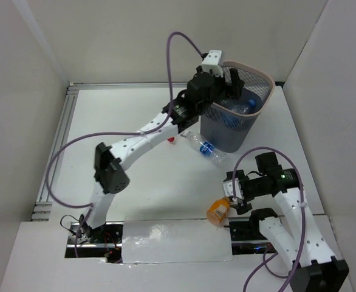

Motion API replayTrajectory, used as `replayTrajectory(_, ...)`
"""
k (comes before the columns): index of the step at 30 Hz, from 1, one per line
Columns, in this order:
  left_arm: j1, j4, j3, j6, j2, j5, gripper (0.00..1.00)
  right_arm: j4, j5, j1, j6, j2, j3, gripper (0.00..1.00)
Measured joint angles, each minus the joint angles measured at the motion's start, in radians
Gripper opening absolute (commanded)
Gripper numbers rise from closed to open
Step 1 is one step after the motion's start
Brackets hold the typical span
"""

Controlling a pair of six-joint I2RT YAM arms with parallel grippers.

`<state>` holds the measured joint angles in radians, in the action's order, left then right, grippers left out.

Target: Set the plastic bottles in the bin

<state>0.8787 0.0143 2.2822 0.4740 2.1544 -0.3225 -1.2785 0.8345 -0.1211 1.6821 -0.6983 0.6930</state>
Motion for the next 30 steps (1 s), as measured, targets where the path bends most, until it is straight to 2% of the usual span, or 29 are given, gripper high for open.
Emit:
replayTrajectory(1,0.001,0.014,-0.064,-0.002,-0.058,0.003,0.99,-0.002,-0.012,-0.015,0.037,-0.031,-0.004,1.0)
replayTrajectory(4,0.013,0.036,-0.381,-0.006,-0.343,-0.007,0.99,0.004,-0.05,-0.07,0.132,-0.114,-0.013,1.0)
replayTrajectory(6,0.038,0.041,-0.604,-0.01,-0.565,-0.036,0.99,0.008,-0.08,-0.126,0.173,-0.16,-0.015,1.0)
replayTrajectory(10,0.104,0.059,-0.952,0.011,-0.922,-0.101,0.99,0.023,-0.13,-0.253,0.213,-0.211,-0.026,1.0)
replayTrajectory(16,0.141,0.227,-1.333,0.196,-1.21,-0.225,0.99,0.101,-0.185,-0.427,0.162,-0.286,-0.089,0.98)
replayTrajectory(20,0.197,0.359,-1.481,0.32,-1.316,-0.267,0.99,0.209,-0.196,-0.488,0.081,-0.323,-0.123,0.92)
replayTrajectory(24,0.206,0.451,-1.515,0.401,-1.36,-0.295,0.99,0.353,-0.216,-0.522,-0.058,-0.336,-0.175,0.8)
replayTrajectory(26,0.206,0.463,-1.513,0.423,-1.356,-0.316,0.99,0.423,-0.229,-0.528,-0.119,-0.343,-0.19,0.72)
replayTrajectory(27,0.207,0.47,-1.51,0.423,-1.349,-0.325,0.99,0.443,-0.235,-0.529,-0.142,-0.346,-0.191,0.62)
replayTrajectory(30,0.207,0.476,-1.495,0.423,-1.307,-0.35,0.99,0.461,-0.249,-0.53,-0.189,-0.354,-0.179,0.5)
